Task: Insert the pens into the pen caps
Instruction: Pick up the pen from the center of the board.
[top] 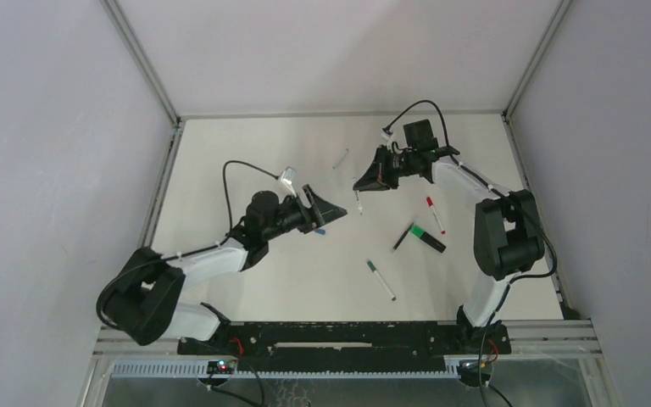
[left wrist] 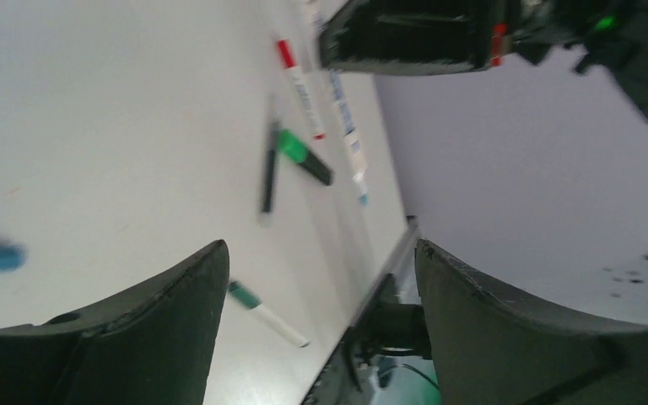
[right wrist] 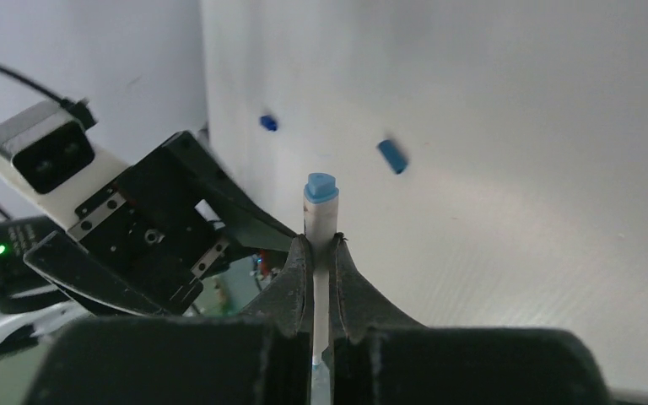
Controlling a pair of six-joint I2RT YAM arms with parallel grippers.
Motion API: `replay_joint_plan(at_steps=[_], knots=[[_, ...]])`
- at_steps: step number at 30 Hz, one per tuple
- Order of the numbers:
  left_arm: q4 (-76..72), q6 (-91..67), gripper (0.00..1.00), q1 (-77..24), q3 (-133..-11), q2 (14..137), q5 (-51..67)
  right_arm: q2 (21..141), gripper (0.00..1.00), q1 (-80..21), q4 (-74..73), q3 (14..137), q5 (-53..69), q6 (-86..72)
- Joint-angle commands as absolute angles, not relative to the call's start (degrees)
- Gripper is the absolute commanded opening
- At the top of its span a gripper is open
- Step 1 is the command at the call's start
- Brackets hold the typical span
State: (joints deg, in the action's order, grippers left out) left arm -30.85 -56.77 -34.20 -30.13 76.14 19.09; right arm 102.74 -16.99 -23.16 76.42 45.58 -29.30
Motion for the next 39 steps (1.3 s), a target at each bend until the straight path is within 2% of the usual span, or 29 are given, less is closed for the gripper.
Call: replay_joint_plan(at_steps=[1, 5, 17, 23, 27, 30, 35, 36, 39], knots=[[-46.82, -63.43, 0.83, -34.24, -35.78, 80.92, 28.71, 100.05, 0.0, -17.59, -16.28, 75.0, 54.0, -35.32], [-49.13, -65.56, 0.81, -34.81, -37.87, 84.09, 29.6, 99.1, 0.0, -17.41, -13.49, 74.31, 56.54, -38.05], [-49.13, -67.95, 0.62, -36.32, -42.17, 89.59, 29.15, 95.89, 0.0, -18.67, -9.57, 72.59, 59.37, -41.71], [-49.13, -69.31, 0.39, -36.45, -43.72, 89.93, 29.61, 94.85, 0.0, -19.43, -8.7, 71.66, 59.64, -41.34], [-49.13, -69.9, 0.03, -36.45, -43.73, 90.08, 30.8, 94.31, 0.0, -18.89, -8.26, 71.63, 60.05, -40.79], [-49.24, -69.41, 0.0, -36.42, -43.07, 89.65, 31.65, 93.45, 0.0, -17.49, -6.96, 71.64, 61.89, -38.4], [-44.39, -64.46, 0.0, -36.38, -43.4, 87.89, 35.57, 90.75, 0.26, -14.51, -7.97, 73.14, 67.46, -27.89], [-42.65, -63.03, 0.0, -36.38, -43.82, 87.44, 37.02, 90.23, 0.33, -14.1, -11.18, 74.56, 68.18, -23.54], [-35.02, -57.41, 0.0, -36.36, -45.7, 85.42, 39.22, 89.13, 0.41, -13.72, -29.09, 81.39, 68.53, -2.88]])
